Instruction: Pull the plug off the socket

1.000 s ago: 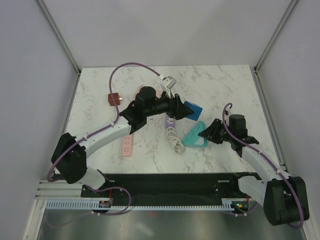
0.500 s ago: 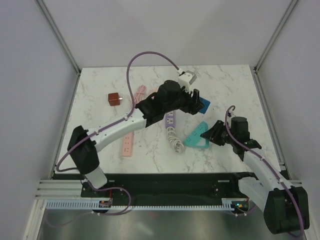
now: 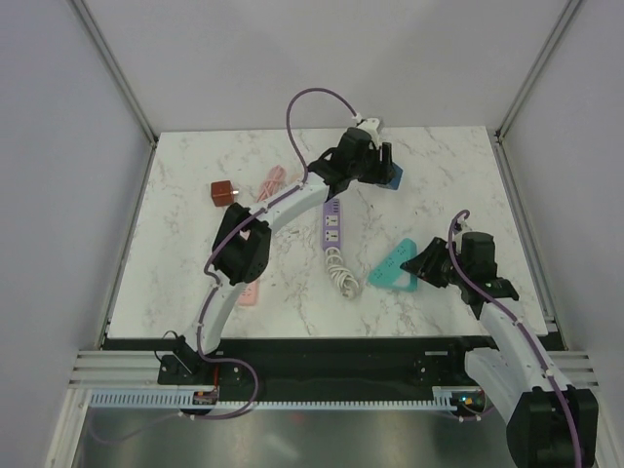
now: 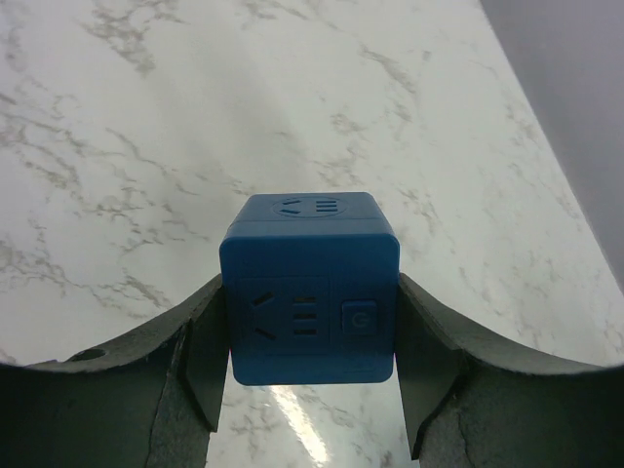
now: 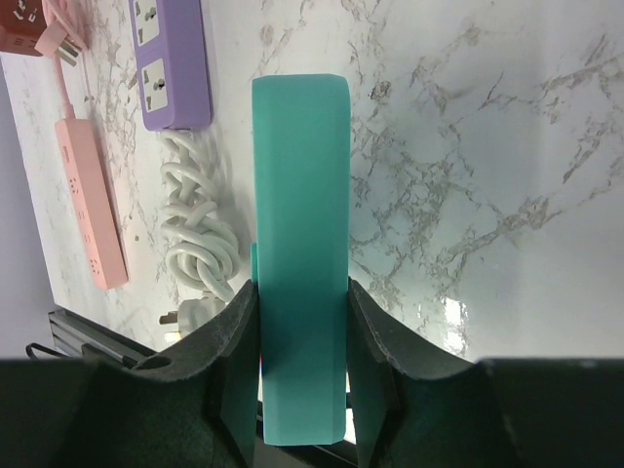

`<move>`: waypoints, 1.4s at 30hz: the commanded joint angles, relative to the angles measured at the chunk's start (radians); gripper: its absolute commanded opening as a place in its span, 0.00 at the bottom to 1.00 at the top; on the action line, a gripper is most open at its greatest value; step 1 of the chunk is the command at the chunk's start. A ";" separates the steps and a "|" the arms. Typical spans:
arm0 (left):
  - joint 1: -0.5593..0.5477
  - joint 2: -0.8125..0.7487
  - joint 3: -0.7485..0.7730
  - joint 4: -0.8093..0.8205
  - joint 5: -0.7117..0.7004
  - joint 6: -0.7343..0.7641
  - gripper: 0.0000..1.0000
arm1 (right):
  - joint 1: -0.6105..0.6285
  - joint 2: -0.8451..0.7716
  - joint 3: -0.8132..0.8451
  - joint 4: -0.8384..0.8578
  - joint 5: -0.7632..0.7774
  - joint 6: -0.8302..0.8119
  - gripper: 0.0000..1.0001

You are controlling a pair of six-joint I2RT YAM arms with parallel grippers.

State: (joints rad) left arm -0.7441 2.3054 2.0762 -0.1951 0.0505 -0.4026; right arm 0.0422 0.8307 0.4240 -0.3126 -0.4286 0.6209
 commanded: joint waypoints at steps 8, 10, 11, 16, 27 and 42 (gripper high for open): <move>0.074 0.127 0.113 0.125 0.062 -0.137 0.02 | -0.025 0.016 0.013 -0.023 -0.035 -0.085 0.00; 0.072 0.146 0.114 0.120 0.040 -0.127 0.02 | -0.024 0.036 0.022 -0.022 -0.047 -0.093 0.00; 0.069 0.150 0.113 0.115 0.023 -0.122 0.02 | -0.027 0.039 0.028 -0.020 -0.048 -0.096 0.00; 0.068 0.160 0.084 0.112 0.003 -0.096 0.03 | -0.028 0.045 0.029 -0.020 -0.053 -0.102 0.00; 0.051 0.210 0.128 0.062 -0.032 0.016 0.44 | -0.031 0.050 0.019 -0.010 -0.062 -0.099 0.00; 0.057 0.206 0.177 0.030 0.100 0.050 1.00 | -0.033 0.070 0.019 0.001 -0.055 -0.079 0.00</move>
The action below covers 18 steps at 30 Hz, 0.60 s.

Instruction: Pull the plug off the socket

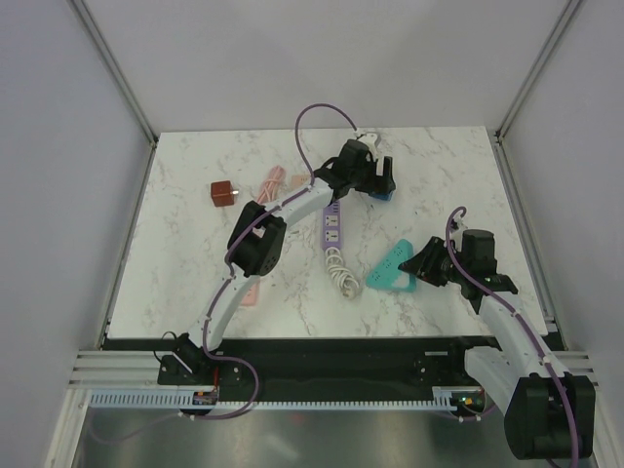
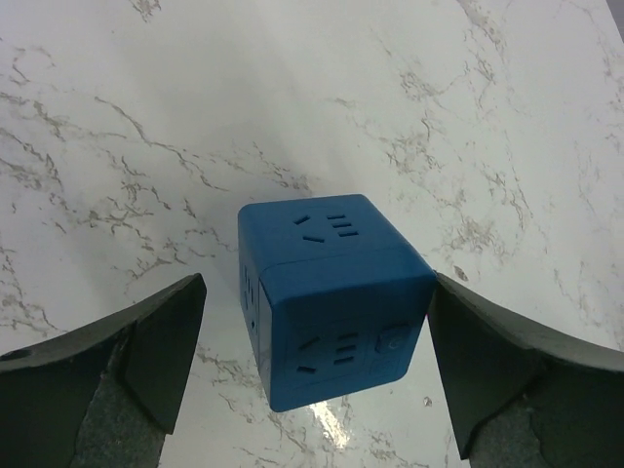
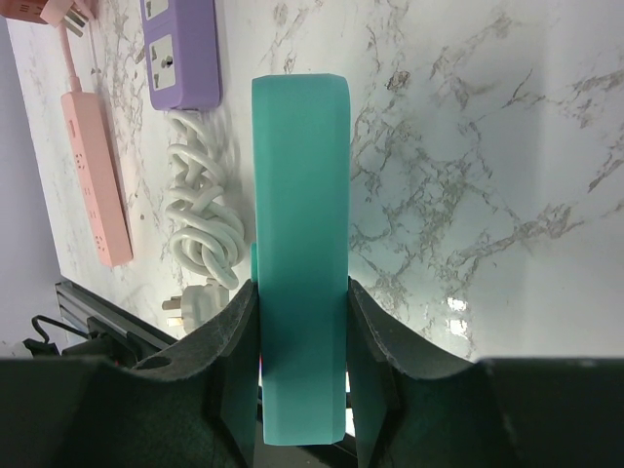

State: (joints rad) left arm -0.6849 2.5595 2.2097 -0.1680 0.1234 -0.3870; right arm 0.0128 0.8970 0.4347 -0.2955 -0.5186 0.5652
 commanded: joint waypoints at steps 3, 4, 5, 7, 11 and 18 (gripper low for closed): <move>-0.002 -0.116 0.044 -0.008 0.025 0.039 1.00 | -0.002 0.006 0.013 -0.010 0.037 -0.019 0.00; -0.002 -0.155 0.047 -0.016 0.025 0.040 1.00 | -0.002 0.006 0.015 -0.010 0.040 -0.018 0.00; -0.002 -0.182 0.048 -0.022 0.027 0.046 1.00 | -0.004 0.011 0.016 -0.008 0.043 -0.019 0.00; -0.001 -0.228 0.064 -0.050 0.032 0.056 1.00 | -0.001 0.014 0.018 -0.004 0.049 -0.018 0.00; -0.001 -0.404 0.050 -0.097 0.033 0.065 1.00 | -0.002 0.022 0.016 0.010 0.055 -0.001 0.00; -0.004 -0.689 -0.235 -0.102 0.076 -0.048 1.00 | -0.008 0.036 0.016 0.078 0.118 0.061 0.00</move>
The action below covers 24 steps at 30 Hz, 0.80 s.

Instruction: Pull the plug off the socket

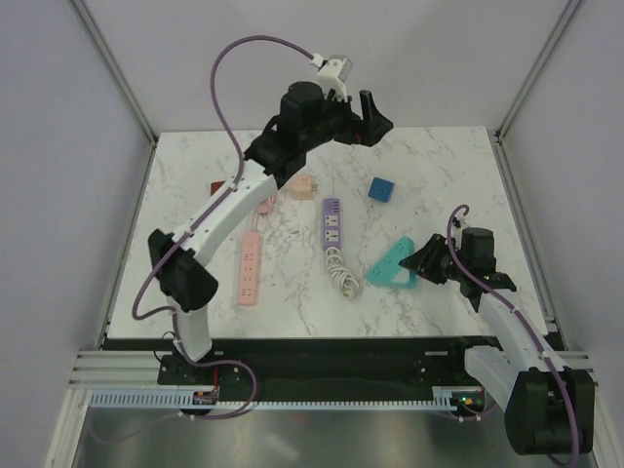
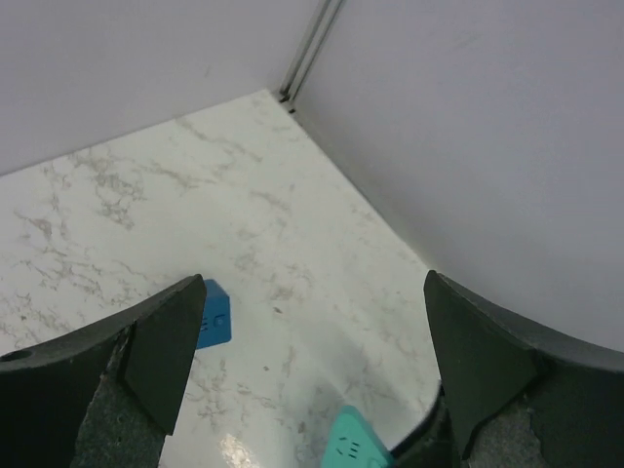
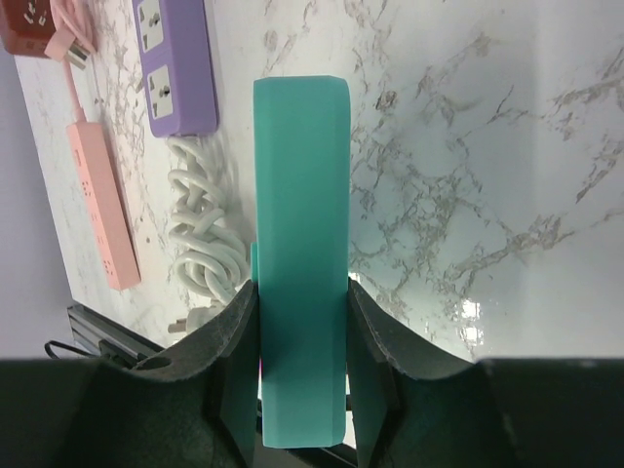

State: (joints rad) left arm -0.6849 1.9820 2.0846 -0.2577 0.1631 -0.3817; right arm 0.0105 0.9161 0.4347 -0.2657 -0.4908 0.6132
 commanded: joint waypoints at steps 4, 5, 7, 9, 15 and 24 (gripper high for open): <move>-0.011 -0.256 -0.382 0.009 0.065 -0.108 1.00 | -0.033 0.076 0.059 0.088 0.150 0.020 0.00; -0.015 -0.285 -0.430 0.018 0.070 -0.115 1.00 | -0.040 0.116 0.067 0.112 0.152 0.019 0.00; -0.021 -0.376 -0.570 0.046 0.081 -0.125 1.00 | -0.075 0.192 0.085 0.132 0.133 0.025 0.00; -0.028 -0.440 -0.711 0.078 0.085 -0.132 1.00 | -0.124 0.240 0.081 0.187 0.066 0.055 0.00; -0.042 -0.702 -1.058 0.150 0.108 -0.187 1.00 | -0.214 0.308 0.019 0.243 0.049 0.060 0.00; -0.047 -0.905 -1.274 0.216 0.154 -0.246 1.00 | -0.262 0.417 0.033 0.260 0.126 -0.013 0.26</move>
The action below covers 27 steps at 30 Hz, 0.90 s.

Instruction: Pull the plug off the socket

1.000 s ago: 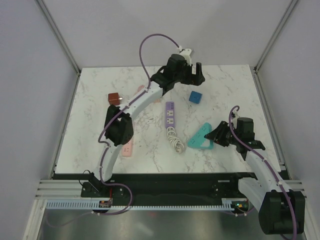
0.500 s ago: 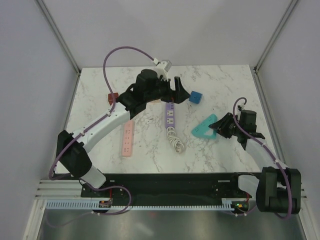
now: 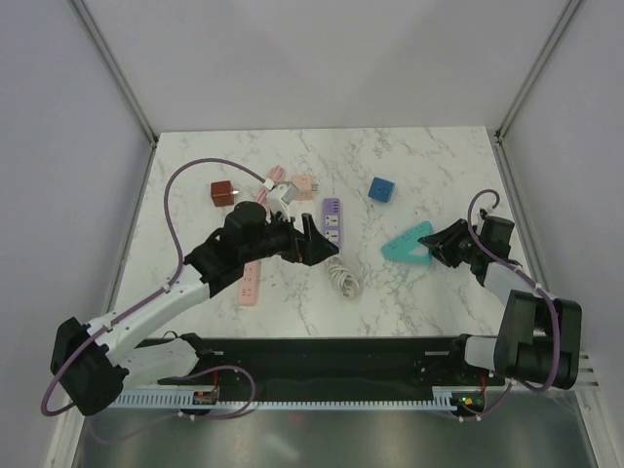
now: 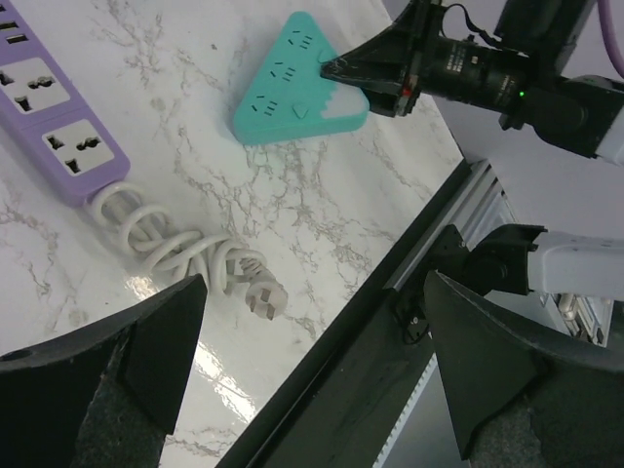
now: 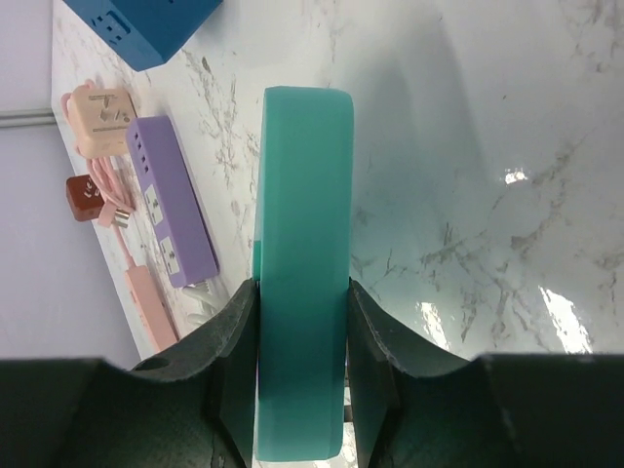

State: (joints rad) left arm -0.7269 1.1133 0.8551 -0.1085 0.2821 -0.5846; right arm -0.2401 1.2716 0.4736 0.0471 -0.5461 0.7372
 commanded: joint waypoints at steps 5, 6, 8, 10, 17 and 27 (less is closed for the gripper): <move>-0.005 -0.089 -0.096 0.058 0.026 -0.060 1.00 | -0.019 0.123 0.019 -0.053 0.182 -0.160 0.52; -0.005 -0.105 -0.115 0.058 0.025 -0.064 1.00 | -0.019 0.124 0.028 -0.065 0.195 -0.168 0.56; -0.005 -0.118 -0.134 0.053 0.017 -0.076 1.00 | -0.019 0.114 0.046 -0.110 0.222 -0.179 0.78; -0.005 -0.139 -0.157 0.032 0.002 -0.089 1.00 | -0.019 0.103 0.091 -0.157 0.274 -0.200 0.98; -0.003 -0.246 -0.188 -0.060 -0.058 -0.093 1.00 | 0.060 -0.084 0.240 -0.396 0.460 -0.260 0.98; -0.002 -0.430 -0.318 -0.119 -0.139 -0.187 1.00 | 0.508 -0.404 0.197 -0.483 0.606 -0.151 0.98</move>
State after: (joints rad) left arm -0.7269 0.7467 0.6109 -0.2066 0.1745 -0.6903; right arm 0.1757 0.9585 0.7380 -0.3897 -0.0216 0.5163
